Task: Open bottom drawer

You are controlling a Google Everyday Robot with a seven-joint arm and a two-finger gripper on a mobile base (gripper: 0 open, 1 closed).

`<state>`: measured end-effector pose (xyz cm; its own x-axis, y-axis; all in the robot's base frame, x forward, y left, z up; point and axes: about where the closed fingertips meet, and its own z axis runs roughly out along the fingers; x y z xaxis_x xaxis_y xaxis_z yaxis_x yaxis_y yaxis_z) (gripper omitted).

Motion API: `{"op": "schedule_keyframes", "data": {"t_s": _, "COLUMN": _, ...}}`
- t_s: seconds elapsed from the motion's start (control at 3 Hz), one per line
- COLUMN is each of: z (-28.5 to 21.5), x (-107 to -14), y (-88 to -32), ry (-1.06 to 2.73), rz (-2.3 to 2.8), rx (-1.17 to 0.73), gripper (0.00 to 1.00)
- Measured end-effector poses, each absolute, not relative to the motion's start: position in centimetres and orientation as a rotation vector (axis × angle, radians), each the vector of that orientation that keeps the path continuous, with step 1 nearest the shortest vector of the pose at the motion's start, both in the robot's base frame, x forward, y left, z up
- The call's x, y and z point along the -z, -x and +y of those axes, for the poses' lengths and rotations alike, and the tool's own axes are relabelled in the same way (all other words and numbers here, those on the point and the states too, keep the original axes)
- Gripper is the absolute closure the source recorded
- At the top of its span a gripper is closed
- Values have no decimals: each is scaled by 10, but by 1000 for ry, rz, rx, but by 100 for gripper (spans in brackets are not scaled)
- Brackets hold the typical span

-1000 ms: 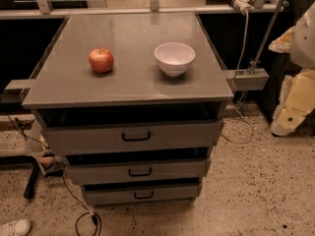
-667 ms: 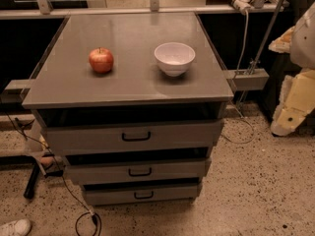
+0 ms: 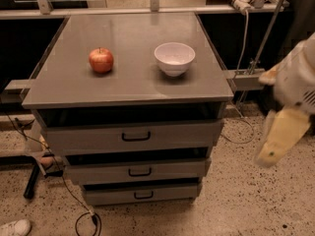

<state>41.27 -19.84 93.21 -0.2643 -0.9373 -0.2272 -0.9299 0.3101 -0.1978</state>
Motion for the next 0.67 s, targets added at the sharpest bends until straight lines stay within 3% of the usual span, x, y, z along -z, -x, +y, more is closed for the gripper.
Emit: {"op": "schedule_keyframes", "data": {"t_s": 0.67, "z": -167, "x": -769, "y": -367, "ry": 1786, "rz": 2433, "rx": -148, "gripper": 0}}
